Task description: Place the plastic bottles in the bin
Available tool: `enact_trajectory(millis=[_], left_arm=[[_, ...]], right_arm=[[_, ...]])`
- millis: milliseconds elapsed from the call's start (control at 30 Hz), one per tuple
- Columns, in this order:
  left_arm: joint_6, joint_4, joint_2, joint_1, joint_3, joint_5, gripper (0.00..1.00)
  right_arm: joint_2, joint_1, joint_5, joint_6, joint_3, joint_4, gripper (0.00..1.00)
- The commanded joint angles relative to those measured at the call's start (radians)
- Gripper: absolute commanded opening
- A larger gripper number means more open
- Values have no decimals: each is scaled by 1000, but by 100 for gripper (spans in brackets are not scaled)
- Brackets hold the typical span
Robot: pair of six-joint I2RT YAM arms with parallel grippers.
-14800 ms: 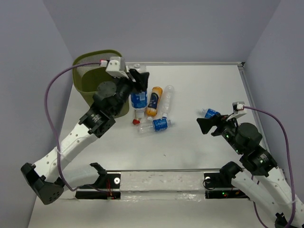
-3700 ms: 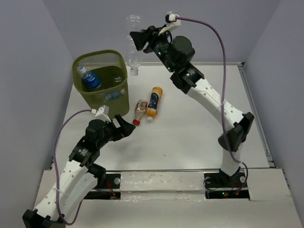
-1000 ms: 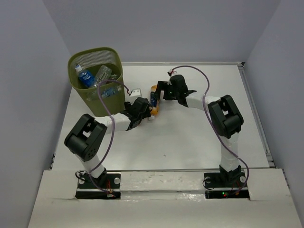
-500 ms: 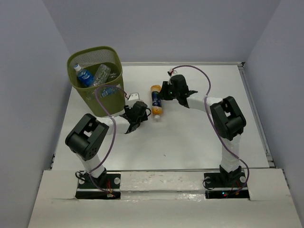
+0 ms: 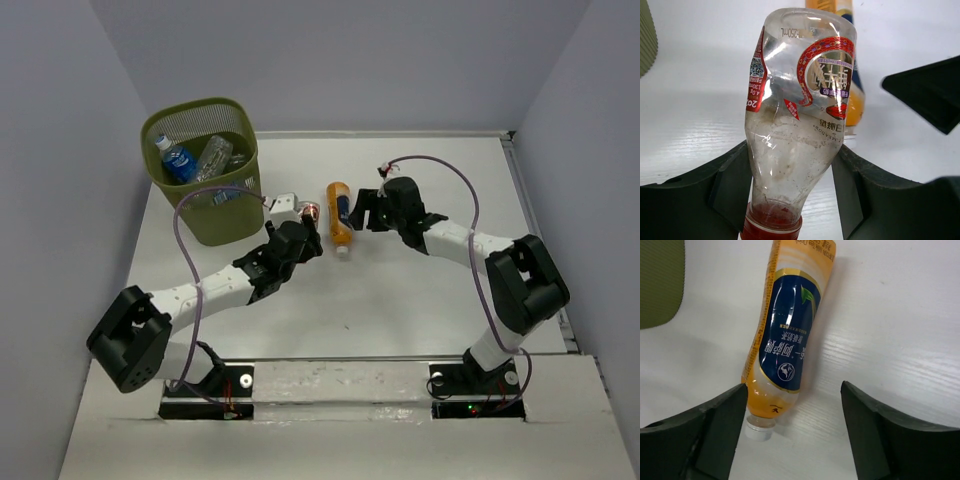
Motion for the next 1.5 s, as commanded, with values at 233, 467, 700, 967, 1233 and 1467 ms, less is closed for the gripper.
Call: enact_trajectory(millis=[233,467,700,967,1233,1467], left_arm=[[61,-116,-279,-18,227,-34,26],[159,-159,-269,14,493,-47,26],[176,-196,-258,259,686,63,27],[147,-234,-108,554,844,207,27],[138,-294,21,680,863,226,27],[167,-351,24,717,783,132,32]], right_arm=[[137,4,52,-115,269,-107,100],[315,14,-74,-132,441,-158,100],[371,14,-85,-115,512,-173,100],[406,14,-83,-114,483,-169,88],[411,14,-97,-126,466,-167,62],[329,14,-114,-86,392,-135,34]])
